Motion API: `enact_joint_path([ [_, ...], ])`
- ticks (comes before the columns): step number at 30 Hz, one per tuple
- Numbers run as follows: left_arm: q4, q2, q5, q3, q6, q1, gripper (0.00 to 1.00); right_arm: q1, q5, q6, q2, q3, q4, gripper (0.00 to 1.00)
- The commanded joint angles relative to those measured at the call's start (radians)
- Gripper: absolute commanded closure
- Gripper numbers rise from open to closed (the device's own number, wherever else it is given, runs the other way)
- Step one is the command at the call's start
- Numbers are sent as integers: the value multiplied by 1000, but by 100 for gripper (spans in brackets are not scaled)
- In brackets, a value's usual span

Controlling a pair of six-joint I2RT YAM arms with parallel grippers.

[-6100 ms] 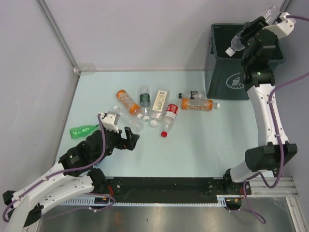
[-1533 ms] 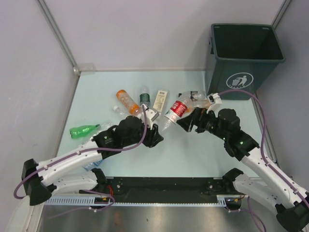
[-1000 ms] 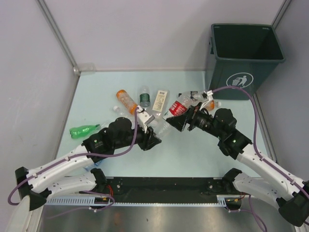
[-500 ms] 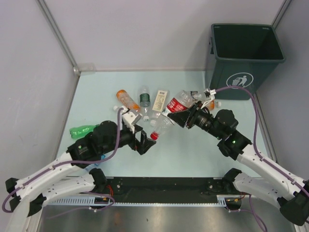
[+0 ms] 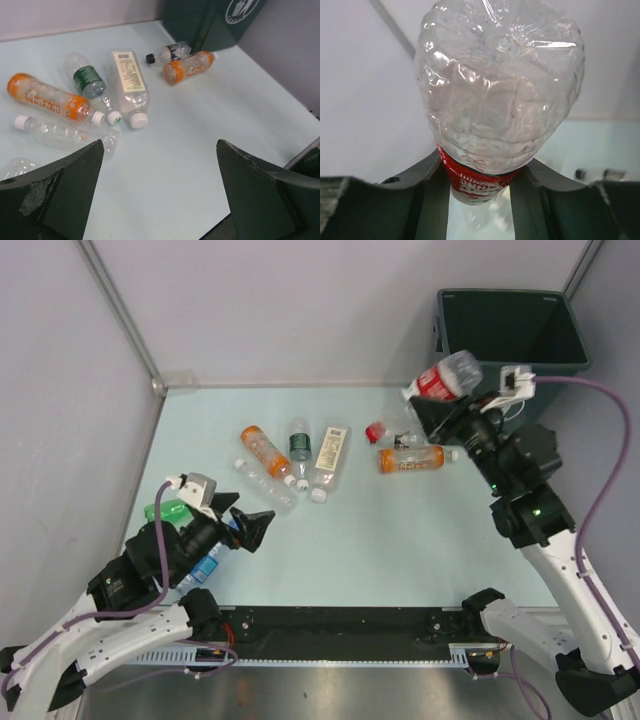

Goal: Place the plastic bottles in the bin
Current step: Pick up the plastic bottle at the center of the board, then place the plastic bottle in the trash bin.

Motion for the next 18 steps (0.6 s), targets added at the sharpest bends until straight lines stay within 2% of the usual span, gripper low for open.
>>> enact_joint_path([
  [1,-35,12,-72,-29,-20,-4,0,-82,138,-130,27,180,-36,75],
  [7,-44,46,-85,-23,-10,-4,0,-174,386,-267,129,335,27,76],
  [14,-47,52,-89,-28,-14,-4,0,-326,431,-273,304,520,32,74],
  [18,-49,50,-94,-31,-16,-3,0,-405,429,-275,389,546,62,74],
])
